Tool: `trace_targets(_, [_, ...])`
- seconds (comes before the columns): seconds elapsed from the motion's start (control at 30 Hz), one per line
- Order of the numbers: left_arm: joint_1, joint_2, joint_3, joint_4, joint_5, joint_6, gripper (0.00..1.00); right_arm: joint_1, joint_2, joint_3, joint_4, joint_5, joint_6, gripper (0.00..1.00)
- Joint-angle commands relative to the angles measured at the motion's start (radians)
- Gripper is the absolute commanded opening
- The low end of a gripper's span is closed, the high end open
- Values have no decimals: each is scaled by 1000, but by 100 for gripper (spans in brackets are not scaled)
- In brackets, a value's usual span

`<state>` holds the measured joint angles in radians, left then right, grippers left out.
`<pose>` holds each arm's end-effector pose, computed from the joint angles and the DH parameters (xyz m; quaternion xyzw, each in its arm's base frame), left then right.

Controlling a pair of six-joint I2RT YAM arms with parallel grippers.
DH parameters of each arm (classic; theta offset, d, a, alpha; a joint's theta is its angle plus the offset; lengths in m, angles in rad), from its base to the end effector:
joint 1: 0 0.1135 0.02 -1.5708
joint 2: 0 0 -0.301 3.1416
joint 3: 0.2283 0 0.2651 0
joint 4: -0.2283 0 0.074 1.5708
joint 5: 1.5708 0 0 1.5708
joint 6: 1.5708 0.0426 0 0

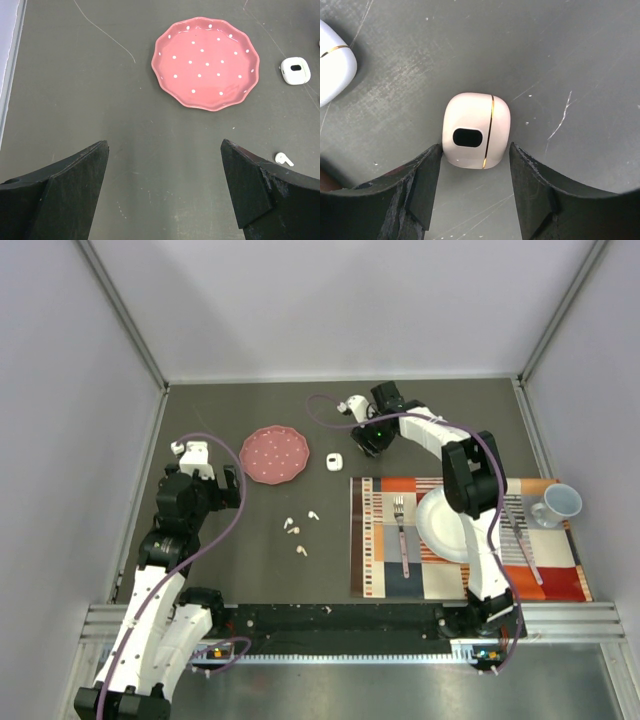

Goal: Insert the wireless bluetooth earbuds into the charging case
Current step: Move the charging case to the center of the board, then pick up the charging case from the center of the board.

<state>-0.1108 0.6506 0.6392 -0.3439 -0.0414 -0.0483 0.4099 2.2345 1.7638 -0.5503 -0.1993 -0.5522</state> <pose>0.1479 -0.0147 0.3123 0.0138 0.8207 -0.0284 0.5704 0.4766 0.2163 0.1883 -0.4671 0.8365 0.0763 0.2762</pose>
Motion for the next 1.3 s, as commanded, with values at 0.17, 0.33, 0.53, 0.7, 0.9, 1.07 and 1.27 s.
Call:
trace_targets(0.17, [2,0,1,40,2,11,99,17,30,37,-30,28,2,59])
trace_targets(0.33, [3,3,1,40,0,8,99,18,40,62,-30,46,12,62])
trace_targets(0.53, [3,3,2,40,-12,8,99,23,34,77,-30,32,66,65])
trace_targets(0.7, [2,11,2,40,-5,8,99,35,42,75,-36,55,52,64])
trace_targets(0.9, [2,9,2,40,-8,7,99,36,47,75,-43,60,40,54])
trace_targets(1.07, [3,7,2,40,-11,7,99,35,48,68,-45,86,41,42])
trace_targets(1.27, [3,7,4,36,0,5,99,36,37,62,-42,75,52,14])
